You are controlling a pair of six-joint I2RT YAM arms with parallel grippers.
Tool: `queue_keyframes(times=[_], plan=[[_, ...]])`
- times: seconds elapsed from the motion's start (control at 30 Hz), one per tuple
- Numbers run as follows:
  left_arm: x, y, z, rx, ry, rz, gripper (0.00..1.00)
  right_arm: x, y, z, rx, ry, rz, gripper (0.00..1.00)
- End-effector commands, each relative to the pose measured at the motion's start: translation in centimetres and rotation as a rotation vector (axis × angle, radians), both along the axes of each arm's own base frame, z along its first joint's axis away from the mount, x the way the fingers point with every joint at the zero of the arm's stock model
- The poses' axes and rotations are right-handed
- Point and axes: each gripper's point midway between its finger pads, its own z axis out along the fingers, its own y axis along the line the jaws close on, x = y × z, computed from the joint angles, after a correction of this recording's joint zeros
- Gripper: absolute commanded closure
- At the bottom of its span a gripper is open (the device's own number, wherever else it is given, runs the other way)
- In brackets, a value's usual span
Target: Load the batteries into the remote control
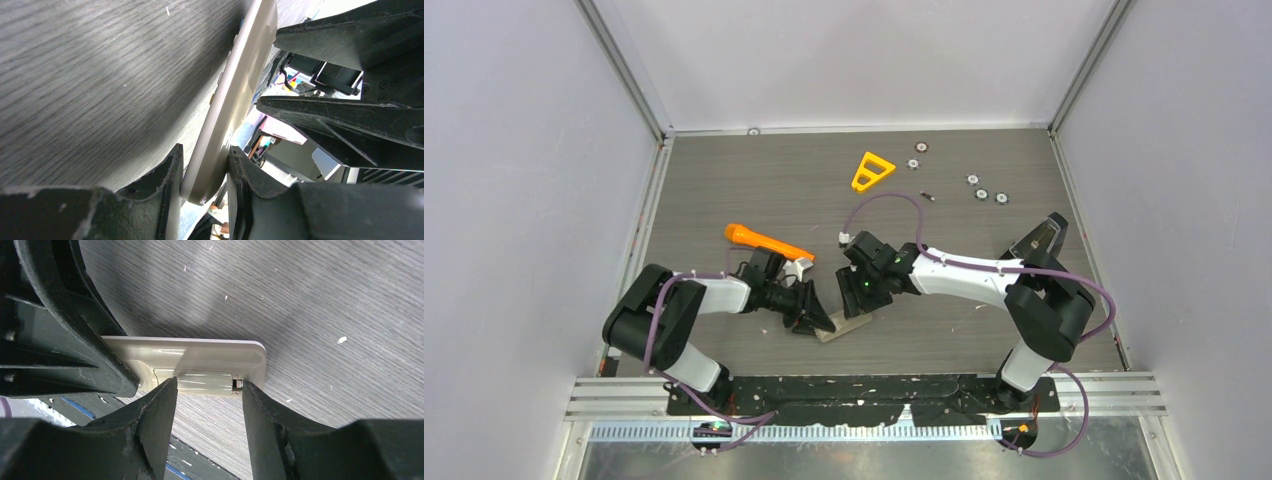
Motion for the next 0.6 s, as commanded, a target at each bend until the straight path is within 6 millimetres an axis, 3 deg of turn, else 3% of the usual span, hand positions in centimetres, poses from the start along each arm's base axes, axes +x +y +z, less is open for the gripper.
queue_keyframes(times=[0.0, 0.23, 0.57], plan=[[0.2, 1.3, -2.2, 0.138, 0.017, 0.056, 1.00, -1.2, -0.7, -0.8, -0.042, 0.041, 0.013, 0.44], [0.8, 1.0, -1.4, 0.117, -0.037, 0.057, 1.00, -2.3, -0.8, -1.9, -0.089, 0.088, 0.047, 0.42], [0.8, 0.8, -1.1, 0.094, -0.048, 0.041, 1.00, -1.4, 1.2, -0.8, -0.017, 0.033, 0.051, 0.48]])
